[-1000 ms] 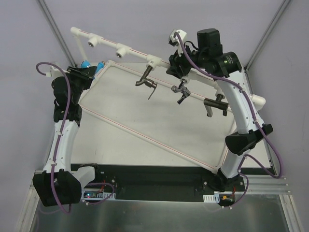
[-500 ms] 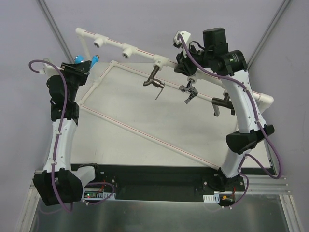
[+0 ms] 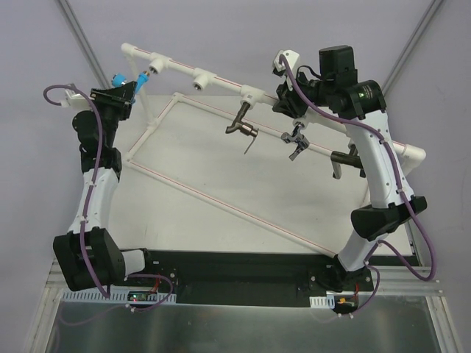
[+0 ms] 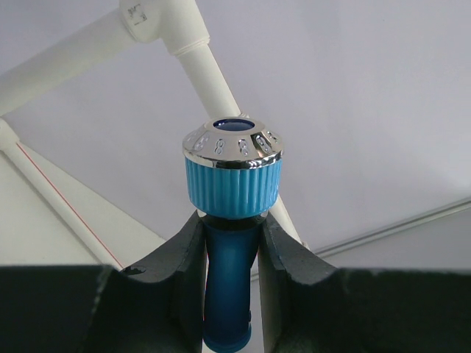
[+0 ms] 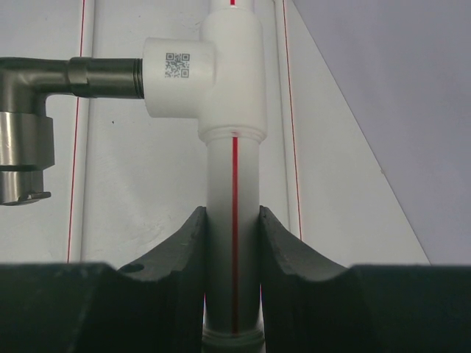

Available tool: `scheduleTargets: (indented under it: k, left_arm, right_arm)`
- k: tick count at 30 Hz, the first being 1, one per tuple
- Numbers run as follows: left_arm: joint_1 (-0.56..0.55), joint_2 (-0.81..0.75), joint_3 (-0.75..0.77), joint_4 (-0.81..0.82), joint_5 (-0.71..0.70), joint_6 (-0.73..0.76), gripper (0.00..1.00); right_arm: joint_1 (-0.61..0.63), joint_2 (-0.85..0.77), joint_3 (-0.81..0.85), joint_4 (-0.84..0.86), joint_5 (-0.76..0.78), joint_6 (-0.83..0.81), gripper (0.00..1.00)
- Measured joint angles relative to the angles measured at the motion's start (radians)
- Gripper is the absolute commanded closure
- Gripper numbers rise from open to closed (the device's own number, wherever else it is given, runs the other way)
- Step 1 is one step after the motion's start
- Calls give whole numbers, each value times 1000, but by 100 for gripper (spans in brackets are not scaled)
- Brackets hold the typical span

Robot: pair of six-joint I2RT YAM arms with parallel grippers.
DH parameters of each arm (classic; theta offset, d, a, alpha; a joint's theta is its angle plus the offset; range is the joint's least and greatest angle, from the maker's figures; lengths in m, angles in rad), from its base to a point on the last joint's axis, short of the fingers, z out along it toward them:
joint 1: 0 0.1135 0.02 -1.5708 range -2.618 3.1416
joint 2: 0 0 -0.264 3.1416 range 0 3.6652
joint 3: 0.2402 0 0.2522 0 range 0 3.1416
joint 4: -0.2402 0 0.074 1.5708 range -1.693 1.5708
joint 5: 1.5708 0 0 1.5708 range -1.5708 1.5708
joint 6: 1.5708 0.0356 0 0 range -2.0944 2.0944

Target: Install the water faucets

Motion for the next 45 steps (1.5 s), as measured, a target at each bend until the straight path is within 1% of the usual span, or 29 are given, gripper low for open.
scheduleTargets:
  k: [6, 12, 30, 45]
  left_arm:
    - [-1, 87, -16, 134, 33, -86, 100]
    - [-9, 135, -16, 195, 51, -116, 100]
    - [-23, 143, -16, 243, 50, -122, 100]
    - [-48, 171, -25, 288, 40, -92, 100]
  right_arm:
    - [-3, -13, -24, 20, -8, 4, 99]
    - [-6, -18, -33, 29, -11, 10, 99]
    - [-16, -25, -45, 39, -25, 19, 99]
    - [-23, -33, -61, 50, -28, 23, 99]
